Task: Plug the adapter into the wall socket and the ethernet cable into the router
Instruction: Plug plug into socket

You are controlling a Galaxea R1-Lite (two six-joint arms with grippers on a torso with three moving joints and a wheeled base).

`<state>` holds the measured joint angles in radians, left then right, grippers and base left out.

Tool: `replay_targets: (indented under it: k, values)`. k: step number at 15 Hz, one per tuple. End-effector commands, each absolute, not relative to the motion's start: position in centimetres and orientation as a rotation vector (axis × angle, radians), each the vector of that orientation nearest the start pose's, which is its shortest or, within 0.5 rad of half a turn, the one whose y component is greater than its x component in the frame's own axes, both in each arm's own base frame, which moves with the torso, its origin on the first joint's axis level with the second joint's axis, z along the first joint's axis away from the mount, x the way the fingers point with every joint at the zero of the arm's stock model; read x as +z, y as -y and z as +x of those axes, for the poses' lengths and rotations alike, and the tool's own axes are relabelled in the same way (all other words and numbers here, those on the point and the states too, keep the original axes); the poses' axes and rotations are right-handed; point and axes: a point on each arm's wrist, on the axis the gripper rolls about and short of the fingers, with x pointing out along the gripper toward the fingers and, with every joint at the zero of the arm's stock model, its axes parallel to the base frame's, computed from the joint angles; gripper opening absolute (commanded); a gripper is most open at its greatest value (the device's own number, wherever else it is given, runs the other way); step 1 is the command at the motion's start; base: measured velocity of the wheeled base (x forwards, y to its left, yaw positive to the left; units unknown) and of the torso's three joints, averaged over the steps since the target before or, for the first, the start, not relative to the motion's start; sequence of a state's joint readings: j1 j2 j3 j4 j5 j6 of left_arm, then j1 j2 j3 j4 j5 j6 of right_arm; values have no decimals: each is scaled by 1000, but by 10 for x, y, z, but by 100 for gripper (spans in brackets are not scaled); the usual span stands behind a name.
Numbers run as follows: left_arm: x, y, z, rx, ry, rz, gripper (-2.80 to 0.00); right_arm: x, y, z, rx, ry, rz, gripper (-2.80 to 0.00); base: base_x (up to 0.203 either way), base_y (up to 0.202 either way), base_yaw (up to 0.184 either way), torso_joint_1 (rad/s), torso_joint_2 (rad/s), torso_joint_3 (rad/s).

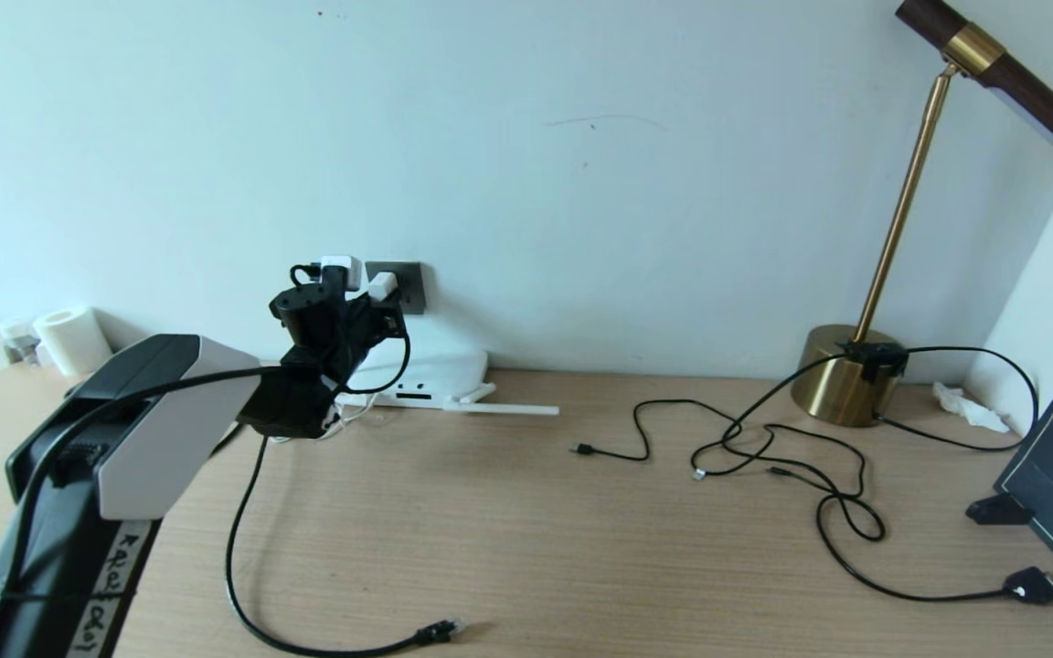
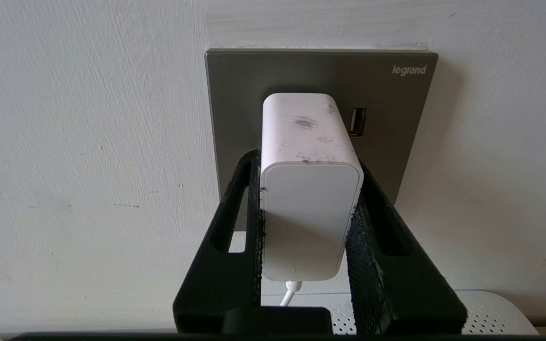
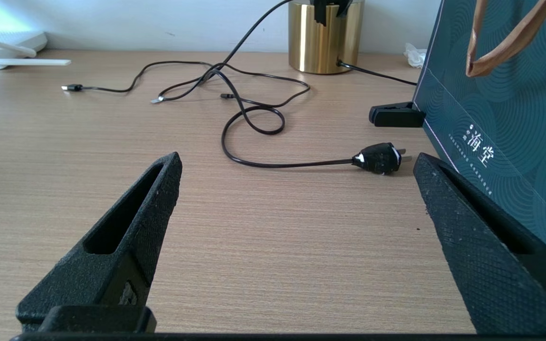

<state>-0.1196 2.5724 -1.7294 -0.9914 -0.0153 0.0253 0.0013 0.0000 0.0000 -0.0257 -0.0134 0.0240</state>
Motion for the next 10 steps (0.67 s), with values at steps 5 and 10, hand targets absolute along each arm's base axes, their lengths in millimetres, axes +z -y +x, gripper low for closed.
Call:
replay_targets:
  k: [5,10]
  values:
    - [89,64,527,-133,147,17,-280,75,0,-22,-12,15,25,0,0,0,0,0,0,0]
    - [89,64,531,-133,152,17,-280,75,0,-22,-12,14,25,0,0,0,0,0,0,0]
